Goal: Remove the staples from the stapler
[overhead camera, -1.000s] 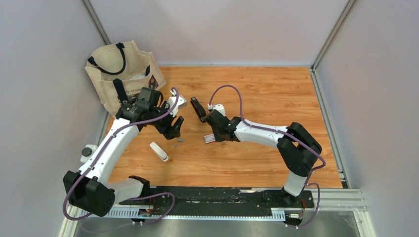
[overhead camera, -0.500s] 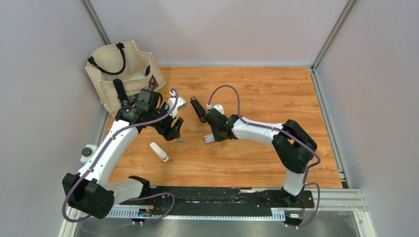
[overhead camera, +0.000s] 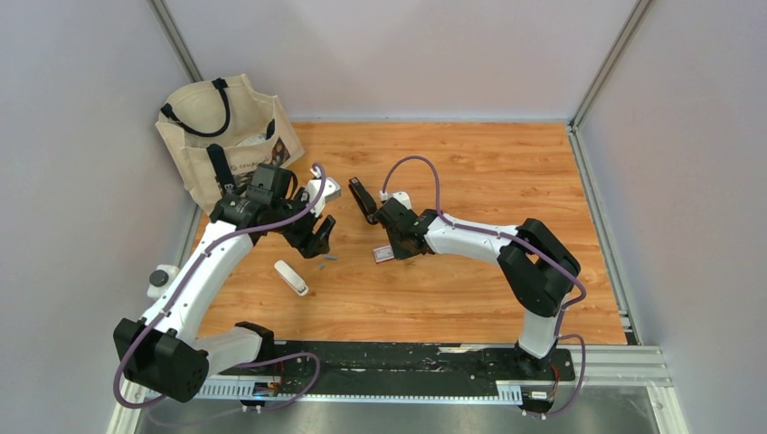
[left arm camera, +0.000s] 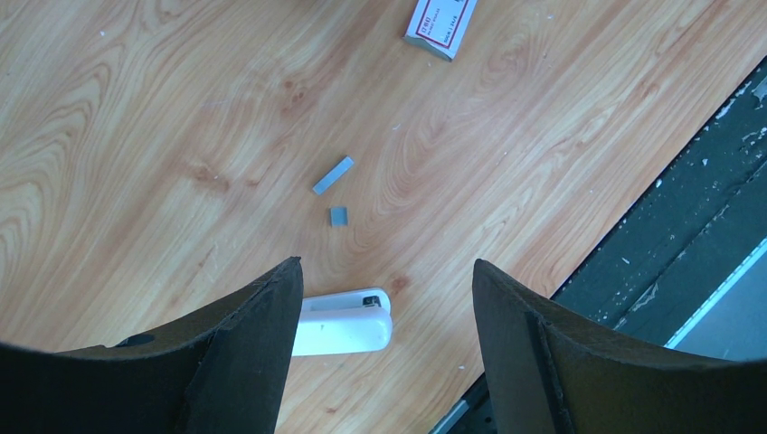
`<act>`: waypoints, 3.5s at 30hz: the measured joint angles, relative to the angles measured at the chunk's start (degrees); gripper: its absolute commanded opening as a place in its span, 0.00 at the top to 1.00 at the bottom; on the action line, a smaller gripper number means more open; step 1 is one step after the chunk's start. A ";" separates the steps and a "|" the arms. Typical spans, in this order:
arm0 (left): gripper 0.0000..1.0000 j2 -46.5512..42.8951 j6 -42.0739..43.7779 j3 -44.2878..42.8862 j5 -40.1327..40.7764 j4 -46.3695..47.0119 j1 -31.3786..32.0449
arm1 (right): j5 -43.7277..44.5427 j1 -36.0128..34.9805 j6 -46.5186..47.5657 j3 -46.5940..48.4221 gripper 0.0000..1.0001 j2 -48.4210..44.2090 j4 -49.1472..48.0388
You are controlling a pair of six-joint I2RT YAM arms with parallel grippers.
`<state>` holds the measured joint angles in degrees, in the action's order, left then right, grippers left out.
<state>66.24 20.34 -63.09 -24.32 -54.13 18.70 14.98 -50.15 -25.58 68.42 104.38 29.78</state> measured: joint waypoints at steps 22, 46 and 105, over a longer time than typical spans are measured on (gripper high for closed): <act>0.23 -1.64 -0.02 0.96 -0.28 0.24 0.00 | -0.17 0.22 0.39 0.00 0.72 0.24 -0.09; 0.23 -2.05 -0.02 1.57 -0.66 0.22 0.00 | -2.71 0.22 0.42 -10.29 1.00 -11.54 -5.92; 0.24 -1.51 0.59 1.55 -0.70 0.26 0.00 | -10.78 3.93 2.10 -4.04 1.00 -3.06 -2.67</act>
<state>64.73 20.93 -61.54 -25.02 -53.87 18.70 4.21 -46.22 -23.49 64.38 101.32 27.11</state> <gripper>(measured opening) 0.767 0.005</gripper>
